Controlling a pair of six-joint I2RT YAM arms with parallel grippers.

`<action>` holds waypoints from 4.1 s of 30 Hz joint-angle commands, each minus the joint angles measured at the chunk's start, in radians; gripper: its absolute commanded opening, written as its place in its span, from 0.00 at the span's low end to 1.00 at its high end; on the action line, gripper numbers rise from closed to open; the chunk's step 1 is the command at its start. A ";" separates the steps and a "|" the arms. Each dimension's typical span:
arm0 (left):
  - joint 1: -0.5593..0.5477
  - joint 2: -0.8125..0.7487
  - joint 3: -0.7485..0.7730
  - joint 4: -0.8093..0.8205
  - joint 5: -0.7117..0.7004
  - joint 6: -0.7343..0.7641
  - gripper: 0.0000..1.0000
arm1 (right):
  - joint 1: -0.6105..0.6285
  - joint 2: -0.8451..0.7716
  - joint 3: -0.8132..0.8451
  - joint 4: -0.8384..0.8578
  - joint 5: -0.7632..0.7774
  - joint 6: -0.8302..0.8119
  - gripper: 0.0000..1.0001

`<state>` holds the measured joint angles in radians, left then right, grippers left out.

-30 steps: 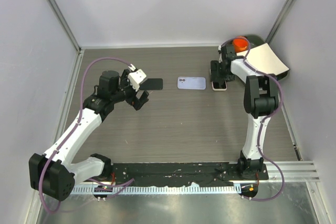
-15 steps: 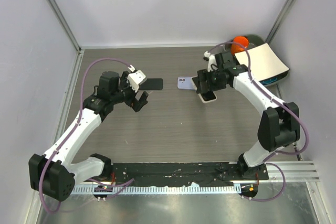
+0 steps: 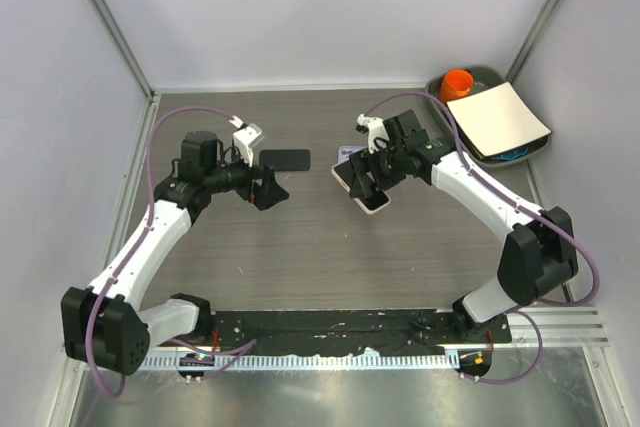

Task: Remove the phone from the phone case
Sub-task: Pick up the phone at the center of the board.

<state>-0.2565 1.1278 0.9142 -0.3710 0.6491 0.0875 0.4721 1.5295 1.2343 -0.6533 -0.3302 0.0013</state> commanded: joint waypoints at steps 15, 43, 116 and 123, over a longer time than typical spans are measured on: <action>0.028 0.337 0.014 0.869 0.319 -0.913 1.00 | 0.103 -0.210 -0.036 0.368 0.111 0.035 0.01; -0.073 0.466 0.063 1.089 0.238 -1.046 0.92 | 0.168 -0.178 0.007 0.412 0.191 0.095 0.01; -0.107 0.379 0.035 1.367 0.488 -1.206 0.00 | -0.150 -0.207 -0.048 0.753 -0.615 0.394 0.80; -0.109 0.379 0.025 1.377 0.481 -1.215 0.00 | -0.144 -0.155 -0.110 1.001 -0.705 0.595 0.65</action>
<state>-0.3618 1.5524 0.9413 0.9096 1.1316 -1.1007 0.3210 1.3548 1.1381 0.1230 -0.9485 0.4580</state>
